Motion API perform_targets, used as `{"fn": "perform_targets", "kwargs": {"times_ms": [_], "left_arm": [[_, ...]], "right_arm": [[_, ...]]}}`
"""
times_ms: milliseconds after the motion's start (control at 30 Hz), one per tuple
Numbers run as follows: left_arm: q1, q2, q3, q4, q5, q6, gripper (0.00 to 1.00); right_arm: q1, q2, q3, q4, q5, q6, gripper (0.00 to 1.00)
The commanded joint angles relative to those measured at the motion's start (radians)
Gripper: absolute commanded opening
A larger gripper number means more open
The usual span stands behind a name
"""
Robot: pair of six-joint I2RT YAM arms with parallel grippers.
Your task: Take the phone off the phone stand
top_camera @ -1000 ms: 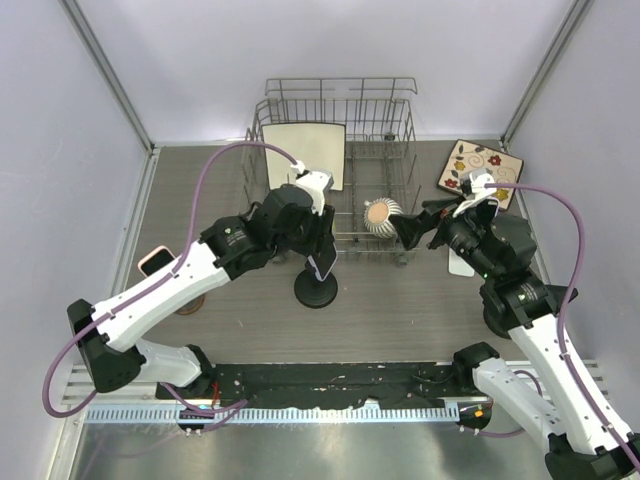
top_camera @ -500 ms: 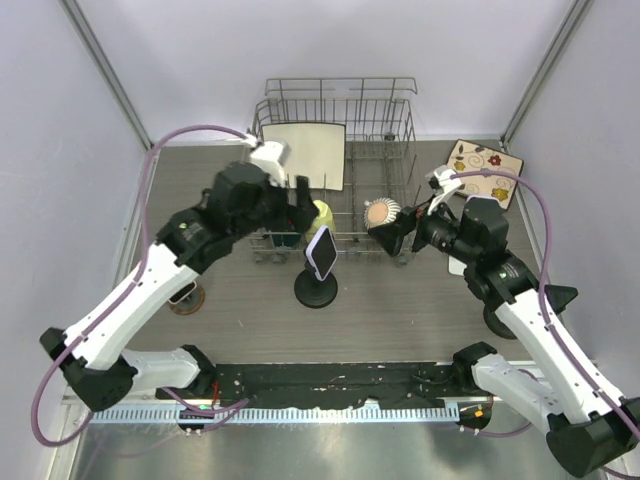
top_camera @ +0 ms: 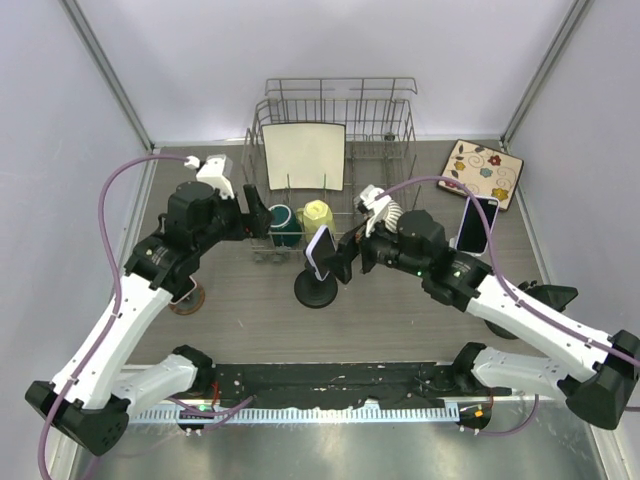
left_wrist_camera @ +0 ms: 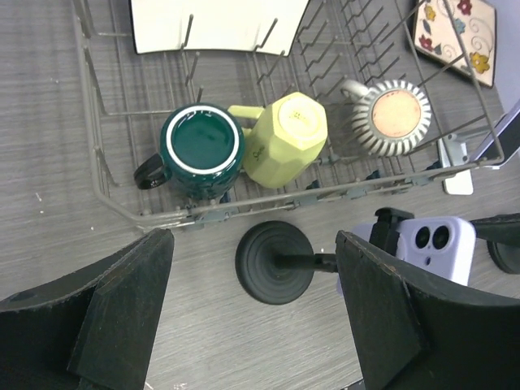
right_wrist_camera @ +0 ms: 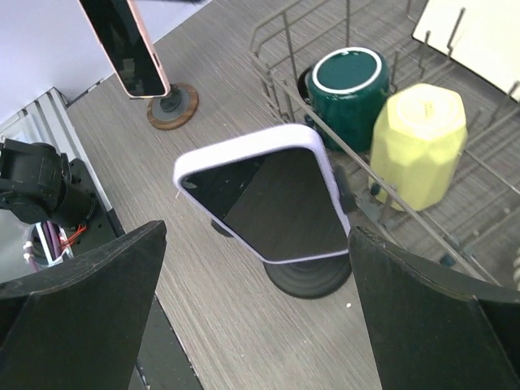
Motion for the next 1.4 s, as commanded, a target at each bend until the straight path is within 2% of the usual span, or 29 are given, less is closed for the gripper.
{"fn": "perform_targets", "kwargs": {"times_ms": [0,233,367,400,500,633,733,833,1100,1367], "left_arm": [[0.008,-0.056,-0.043,0.045,0.006,0.032,0.85],[0.007,-0.116,-0.128,0.078,0.027,0.049,0.85],[0.007,-0.140,-0.192,0.107,0.038,0.083,0.85],[0.008,-0.146,-0.201,0.121,0.038,0.087,0.85],[0.007,-0.166,-0.232,0.150,0.066,0.114,0.85],[0.008,-0.194,-0.272,0.187,0.069,0.144,0.86],[0.007,-0.229,-0.309,0.209,0.049,0.152,0.86],[0.007,-0.258,-0.341,0.218,-0.013,0.152,0.86],[0.007,-0.287,-0.393,0.249,-0.008,0.141,0.86],[0.007,-0.309,-0.465,0.334,0.092,0.138,0.86]], "right_arm": [[0.086,0.028,0.079,0.101,0.168,-0.087,1.00],[0.150,0.065,0.128,0.121,0.300,-0.121,1.00],[0.271,0.072,0.148,0.116,0.522,-0.139,1.00],[0.320,0.074,0.146,0.119,0.629,-0.141,0.99],[0.383,0.101,0.152,0.115,0.821,-0.130,1.00],[0.475,0.160,0.221,0.055,1.016,-0.043,1.00],[0.505,0.202,0.267,0.017,1.104,0.036,1.00],[0.545,0.264,0.330,-0.057,1.186,0.097,0.99],[0.563,0.382,0.457,-0.232,1.279,0.276,1.00],[0.563,0.485,0.534,-0.348,1.326,0.373,0.95]]}}
